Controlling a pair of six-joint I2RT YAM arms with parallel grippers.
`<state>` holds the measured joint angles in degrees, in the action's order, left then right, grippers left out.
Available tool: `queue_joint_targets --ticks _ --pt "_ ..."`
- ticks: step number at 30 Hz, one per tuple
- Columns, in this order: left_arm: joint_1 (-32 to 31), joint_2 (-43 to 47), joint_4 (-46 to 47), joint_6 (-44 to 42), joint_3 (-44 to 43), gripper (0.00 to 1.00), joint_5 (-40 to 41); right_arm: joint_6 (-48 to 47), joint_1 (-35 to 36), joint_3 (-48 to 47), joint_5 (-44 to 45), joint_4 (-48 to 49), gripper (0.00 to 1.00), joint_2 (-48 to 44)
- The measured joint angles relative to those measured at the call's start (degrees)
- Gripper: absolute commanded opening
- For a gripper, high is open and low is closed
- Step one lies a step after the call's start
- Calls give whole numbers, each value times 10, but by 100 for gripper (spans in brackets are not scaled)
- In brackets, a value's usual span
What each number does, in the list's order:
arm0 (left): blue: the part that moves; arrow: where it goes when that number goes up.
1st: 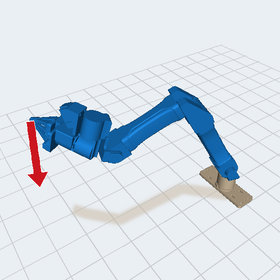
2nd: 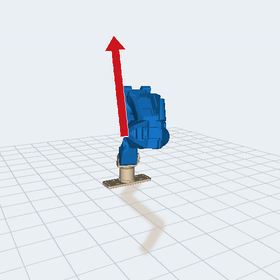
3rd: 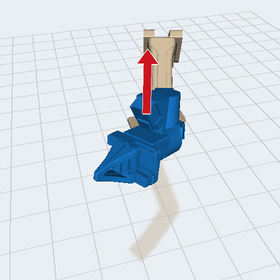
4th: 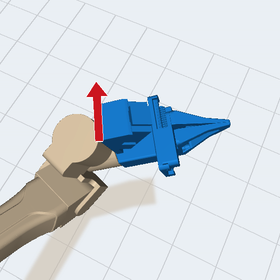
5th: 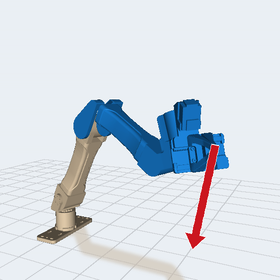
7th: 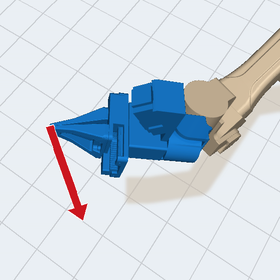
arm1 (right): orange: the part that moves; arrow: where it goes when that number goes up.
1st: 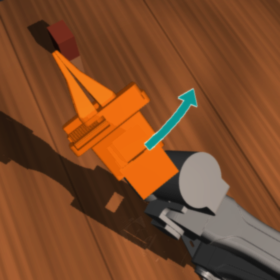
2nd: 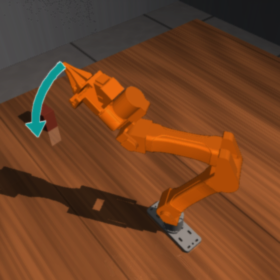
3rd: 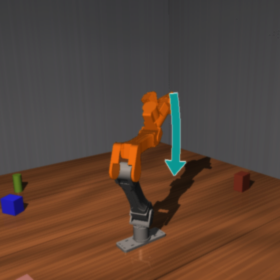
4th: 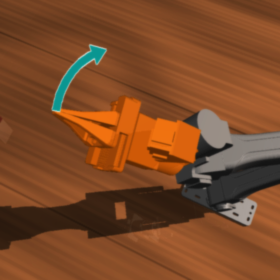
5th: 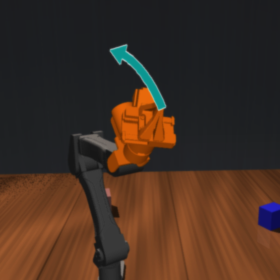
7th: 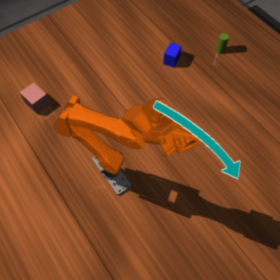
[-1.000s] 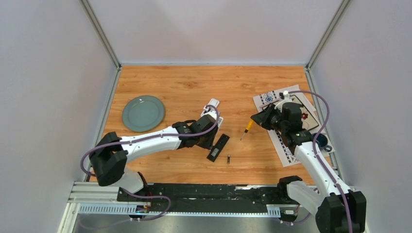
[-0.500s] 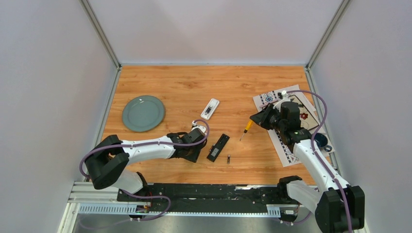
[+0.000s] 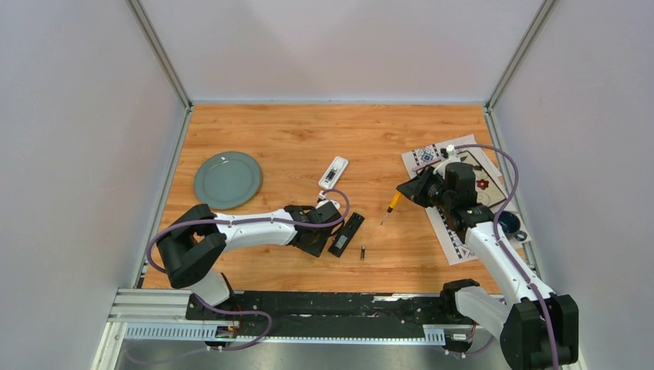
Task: Unload the batteries from the remote control
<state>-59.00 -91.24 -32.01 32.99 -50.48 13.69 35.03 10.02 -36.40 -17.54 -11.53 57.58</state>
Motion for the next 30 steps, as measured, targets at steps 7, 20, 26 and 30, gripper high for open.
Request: queue_joint_targets --ticks 7,20,26,30 --pt "-19 -28 -3 -1 -31 0 1 0 0 0 0 0 0 0" --pt "-35 -80 -21 -2 -93 0 -23 0 0 0 0 0 0 0" --pt "-35 -101 -39 -2 -120 0 -35 0 0 0 1 0 0 0" --pt "-35 -112 -50 -2 -135 0 -40 0 0 0 1 0 0 1"
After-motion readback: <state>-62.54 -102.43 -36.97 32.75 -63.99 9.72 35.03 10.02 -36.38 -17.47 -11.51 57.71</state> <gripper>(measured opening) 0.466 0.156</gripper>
